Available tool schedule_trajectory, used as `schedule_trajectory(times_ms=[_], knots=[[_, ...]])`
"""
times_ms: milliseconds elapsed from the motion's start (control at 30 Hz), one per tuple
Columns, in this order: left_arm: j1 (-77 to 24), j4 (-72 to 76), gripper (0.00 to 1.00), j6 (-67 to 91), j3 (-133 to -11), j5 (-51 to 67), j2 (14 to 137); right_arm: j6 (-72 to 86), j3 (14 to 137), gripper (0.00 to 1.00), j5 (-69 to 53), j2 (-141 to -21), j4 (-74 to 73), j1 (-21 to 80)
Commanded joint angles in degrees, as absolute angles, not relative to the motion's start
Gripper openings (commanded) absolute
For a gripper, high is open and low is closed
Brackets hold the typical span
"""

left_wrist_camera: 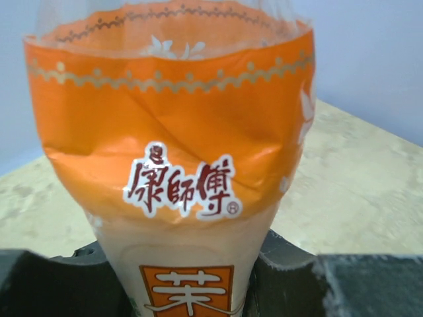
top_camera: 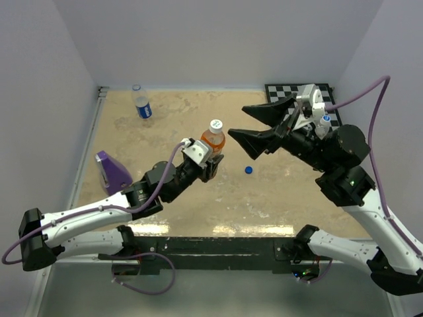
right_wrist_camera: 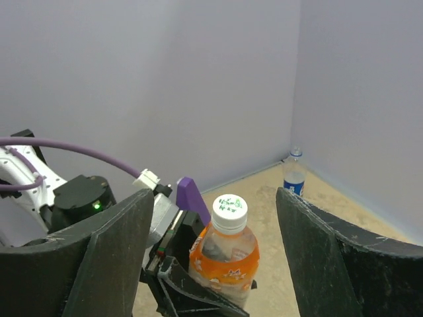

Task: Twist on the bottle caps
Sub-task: Screw the bottle cap onto the plastic bottle.

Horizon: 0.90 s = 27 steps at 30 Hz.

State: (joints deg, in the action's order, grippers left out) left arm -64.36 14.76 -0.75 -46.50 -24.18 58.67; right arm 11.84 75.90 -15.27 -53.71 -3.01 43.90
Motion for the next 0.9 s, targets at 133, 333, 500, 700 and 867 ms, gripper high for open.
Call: schedule_trajectory(times_ms=[133, 333, 500, 700, 867], knots=[[-58.54, 18.37, 0.00, 5.27, -44.74, 7.27, 55.02, 10.99, 78.83, 0.74, -30.75, -58.26, -2.72, 41.66], [-57.13, 19.07, 0.00, 5.54, -45.35, 15.28, 55.98, 11.07, 79.36, 0.68, -37.17, -59.59, -2.90, 41.48], [-56.51, 19.60, 0.00, 5.98, -45.70, 17.84, 56.34, 10.63, 79.98, 0.62, -39.63, -60.38, -4.22, 41.05], [-56.25, 19.42, 0.00, 5.71, -46.58, 18.63, 57.04, 10.28, 80.94, 0.49, -41.22, -61.52, -5.88, 40.87], [-56.25, 18.90, 0.00, 5.19, -47.46, 19.42, 57.57, 9.41, 81.91, 0.41, -42.27, -62.66, -7.91, 40.87]])
